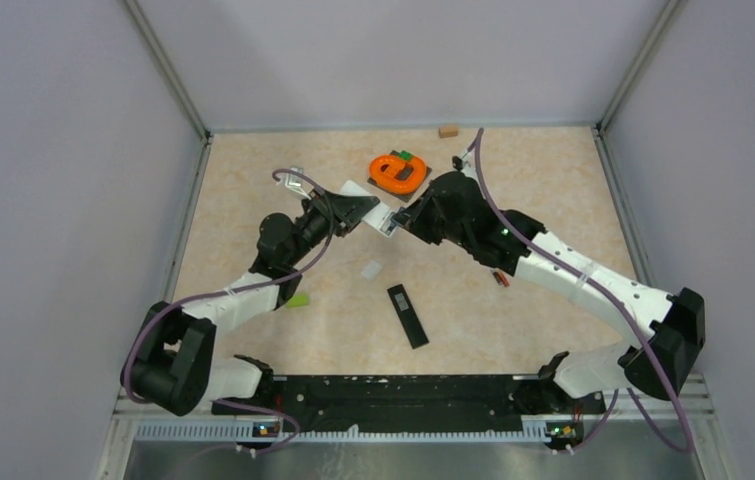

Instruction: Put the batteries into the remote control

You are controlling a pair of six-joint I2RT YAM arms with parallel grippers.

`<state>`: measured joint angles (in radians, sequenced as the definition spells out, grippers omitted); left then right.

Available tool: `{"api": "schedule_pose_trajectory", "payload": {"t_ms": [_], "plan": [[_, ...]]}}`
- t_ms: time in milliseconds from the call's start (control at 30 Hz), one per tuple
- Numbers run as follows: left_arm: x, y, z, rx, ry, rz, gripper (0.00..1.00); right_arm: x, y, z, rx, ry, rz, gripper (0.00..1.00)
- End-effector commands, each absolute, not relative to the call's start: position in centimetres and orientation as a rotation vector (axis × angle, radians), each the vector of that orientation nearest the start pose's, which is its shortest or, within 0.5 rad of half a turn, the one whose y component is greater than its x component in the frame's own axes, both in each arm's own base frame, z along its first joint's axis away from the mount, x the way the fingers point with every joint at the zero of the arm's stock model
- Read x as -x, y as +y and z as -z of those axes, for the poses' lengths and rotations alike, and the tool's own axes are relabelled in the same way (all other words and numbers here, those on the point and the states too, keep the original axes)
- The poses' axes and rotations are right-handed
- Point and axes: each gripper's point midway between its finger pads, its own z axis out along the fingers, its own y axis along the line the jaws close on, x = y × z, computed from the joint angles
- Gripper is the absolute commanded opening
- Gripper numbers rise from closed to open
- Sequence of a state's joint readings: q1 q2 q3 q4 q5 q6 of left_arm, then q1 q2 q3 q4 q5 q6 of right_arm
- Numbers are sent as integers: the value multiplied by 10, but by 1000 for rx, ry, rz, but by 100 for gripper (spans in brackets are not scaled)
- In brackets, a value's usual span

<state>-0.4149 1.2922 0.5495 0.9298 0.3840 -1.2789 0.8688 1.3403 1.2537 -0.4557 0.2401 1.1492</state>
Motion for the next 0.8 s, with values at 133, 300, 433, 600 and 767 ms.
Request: {"api": "schedule_pose_trajectory", "payload": {"t_ms": [133,300,433,600,767], "plan": [[-309,-252,-300,284,1480,1708,0,-279,334,-279,-471,2172,-995,0],[-308,-251,-301,288,1468,1707,0,-277,336,-275,-475,2194,-995,4],[-309,-251,-301,290,1465,1703,0,-275,336,-276,-469,2201,-1000,10],[-310,-250,-302,288,1458,1697,0,-272,331,-274,-480,2211,-982,21],[-312,-250,-302,289,1458,1686,0,-271,328,-281,-481,2197,-987,24]]}}
